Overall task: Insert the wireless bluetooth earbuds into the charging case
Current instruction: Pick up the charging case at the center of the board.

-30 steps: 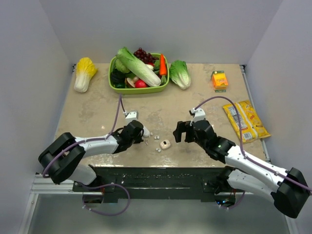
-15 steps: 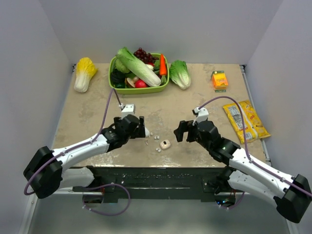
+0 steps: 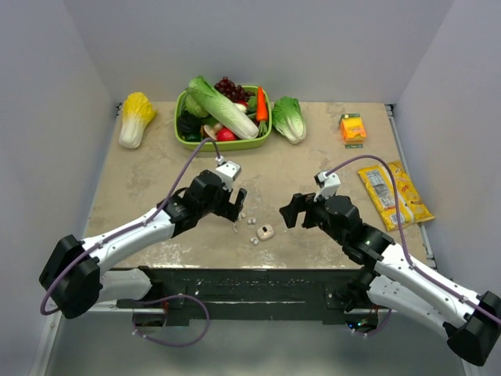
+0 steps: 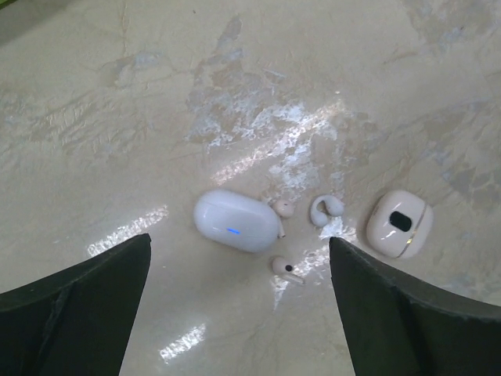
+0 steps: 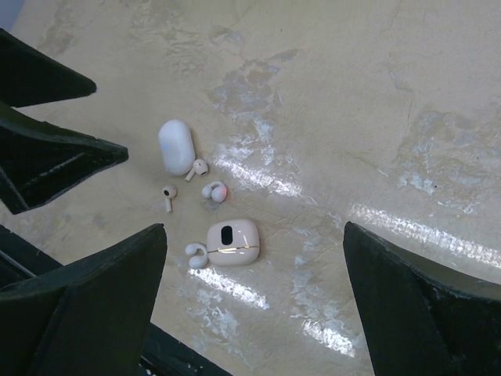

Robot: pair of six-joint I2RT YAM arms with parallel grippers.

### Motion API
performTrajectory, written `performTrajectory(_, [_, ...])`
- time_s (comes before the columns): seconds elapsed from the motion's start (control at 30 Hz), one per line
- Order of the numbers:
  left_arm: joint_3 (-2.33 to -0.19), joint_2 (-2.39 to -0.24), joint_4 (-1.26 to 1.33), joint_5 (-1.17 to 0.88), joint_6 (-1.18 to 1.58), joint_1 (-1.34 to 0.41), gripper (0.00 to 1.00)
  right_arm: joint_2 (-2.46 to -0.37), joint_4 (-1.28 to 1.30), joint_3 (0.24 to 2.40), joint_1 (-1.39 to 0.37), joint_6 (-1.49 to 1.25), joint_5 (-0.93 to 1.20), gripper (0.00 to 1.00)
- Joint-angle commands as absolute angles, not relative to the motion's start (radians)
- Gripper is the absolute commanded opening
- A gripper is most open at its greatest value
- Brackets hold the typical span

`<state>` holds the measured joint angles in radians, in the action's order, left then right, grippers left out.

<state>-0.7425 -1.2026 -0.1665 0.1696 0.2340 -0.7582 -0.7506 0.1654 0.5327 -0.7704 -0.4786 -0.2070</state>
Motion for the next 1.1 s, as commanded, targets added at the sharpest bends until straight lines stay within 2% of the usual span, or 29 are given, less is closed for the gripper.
performTrajectory(0.0, [-0.767,-1.279,-0.157,-0.036,0.087,-0.669,1.0,-0.723,0.158,0.554,-0.772,-0.48,-0.187,0.97])
performTrajectory(0.23, [-0.83,-1.428,-0.169,-0.058,0.034,-0.653,0.96,-0.727,0.166,0.558,-0.773,-0.476,-0.179,0.98])
performTrajectory(0.67, [-0.857,-1.505,-0.207,-0.069,-0.061,-0.653,0.96,-0.747,0.147,0.549,-0.773,-0.476,-0.172,0.98])
performTrajectory(1.07, [-0.896,-1.611,-0.221,-0.058,-0.083,-0.647,0.92,-0.756,0.147,0.549,-0.772,-0.472,-0.175,0.98])
